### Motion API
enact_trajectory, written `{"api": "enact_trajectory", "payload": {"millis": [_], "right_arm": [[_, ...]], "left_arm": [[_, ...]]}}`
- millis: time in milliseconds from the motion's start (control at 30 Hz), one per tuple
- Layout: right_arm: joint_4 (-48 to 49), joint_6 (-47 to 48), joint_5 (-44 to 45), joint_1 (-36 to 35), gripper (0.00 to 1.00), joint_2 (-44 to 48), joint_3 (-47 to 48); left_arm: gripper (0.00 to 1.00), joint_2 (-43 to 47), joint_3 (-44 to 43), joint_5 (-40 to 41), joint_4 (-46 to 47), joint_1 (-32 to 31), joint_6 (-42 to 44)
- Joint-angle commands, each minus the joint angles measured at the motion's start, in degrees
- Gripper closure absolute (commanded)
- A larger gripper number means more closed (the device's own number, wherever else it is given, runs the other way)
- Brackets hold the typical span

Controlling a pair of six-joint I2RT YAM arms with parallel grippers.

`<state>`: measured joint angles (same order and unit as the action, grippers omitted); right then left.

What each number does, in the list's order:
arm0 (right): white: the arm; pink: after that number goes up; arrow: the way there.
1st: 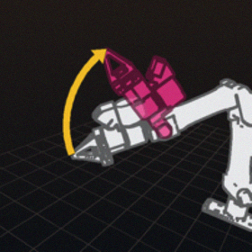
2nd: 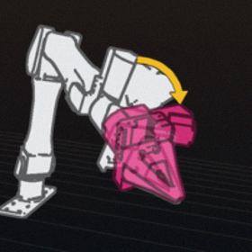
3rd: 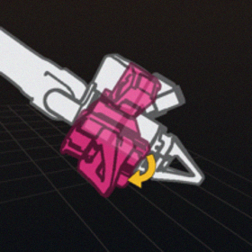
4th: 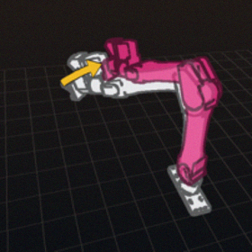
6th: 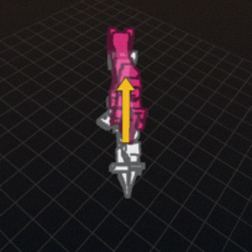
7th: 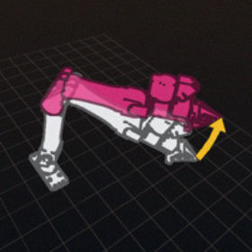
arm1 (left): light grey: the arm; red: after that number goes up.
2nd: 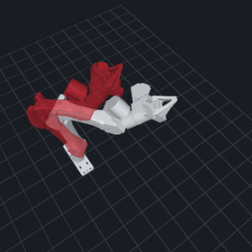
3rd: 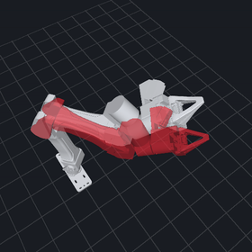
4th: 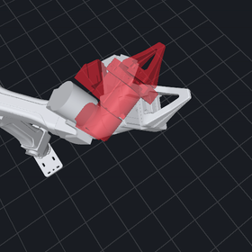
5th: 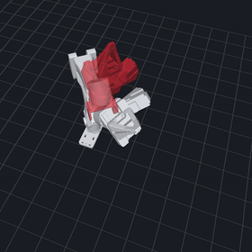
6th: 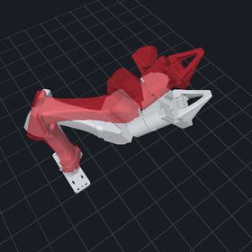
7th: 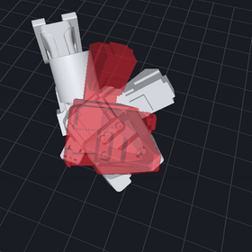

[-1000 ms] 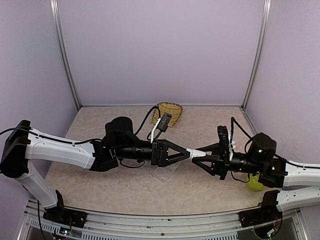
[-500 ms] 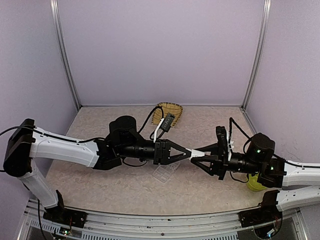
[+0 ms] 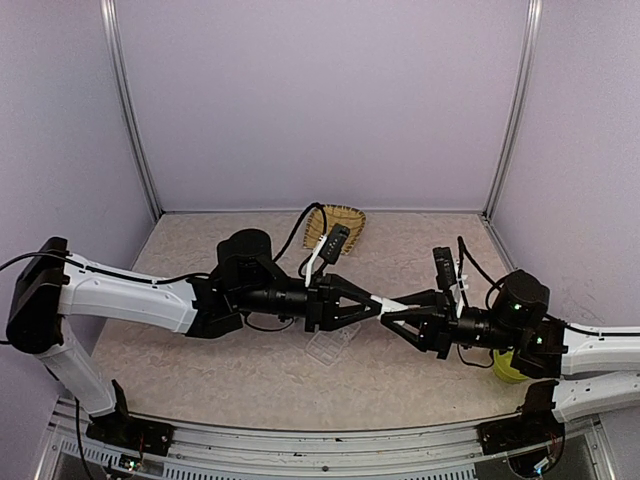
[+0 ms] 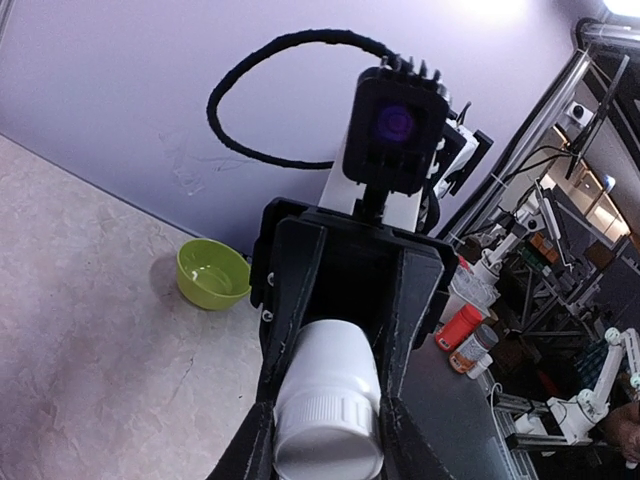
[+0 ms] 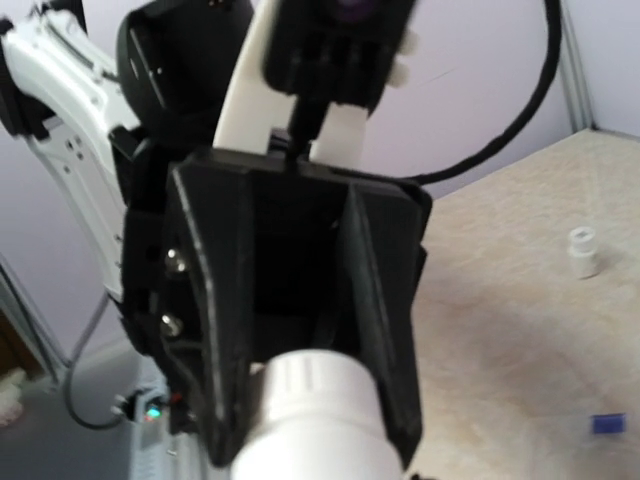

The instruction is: Sort the pills into containers

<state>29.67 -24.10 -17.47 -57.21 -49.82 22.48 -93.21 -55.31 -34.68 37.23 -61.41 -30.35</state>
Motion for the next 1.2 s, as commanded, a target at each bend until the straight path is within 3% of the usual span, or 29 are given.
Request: {"api": "enact_trajectory", "payload": {"millis": [0, 100, 167, 300, 400, 500, 767, 900, 1167], "right_arm": [[5.0, -12.1, -0.3, -0.2, 0.82, -1.1, -0.8], [6.0, -16.0, -2.1, -0.2, 0.82, -1.8, -0.9], [6.3, -17.5, -3.0, -0.2, 0.82, -2.0, -0.8], [2.6, -13.2, -2.0, -0.2, 0.82, -1.1, 0.2], [-3.3, -5.9, 0.5, -0.2, 0.82, 0.9, 1.6], [-7.7, 1.1, 2.6, -0.2, 0.82, 2.6, 2.8], [-11.3, 8.2, 0.8, -0.2, 0.82, 2.1, 5.2], [-11.5, 9.1, 0.5, -0.2, 0.82, 1.8, 5.3], [-11.8, 10.2, 0.2, -0.2, 0.82, 2.4, 5.2]], "left_arm": [[0.83, 2.1, -0.2, -4.5, 0.6, -1.4, 9.0], [0.83, 2.5, -0.4, -5.7, -0.6, -1.4, 12.8], [0.78, 3.1, -0.1, -5.6, -1.1, -1.4, 14.0], [0.41, 3.9, 1.0, -4.0, 0.1, -0.4, 10.4], [0.25, 4.7, 2.6, -3.7, 3.9, 1.0, 1.5], [0.16, 5.8, 2.9, -3.2, 3.9, 1.3, -4.8], [0.16, 4.5, -2.4, 1.1, -10.1, 1.0, -7.0], [0.18, 2.8, -3.3, 0.2, -10.2, 1.0, -7.9], [0.33, -0.5, -5.6, -1.8, -10.5, 1.2, -8.9]]}}
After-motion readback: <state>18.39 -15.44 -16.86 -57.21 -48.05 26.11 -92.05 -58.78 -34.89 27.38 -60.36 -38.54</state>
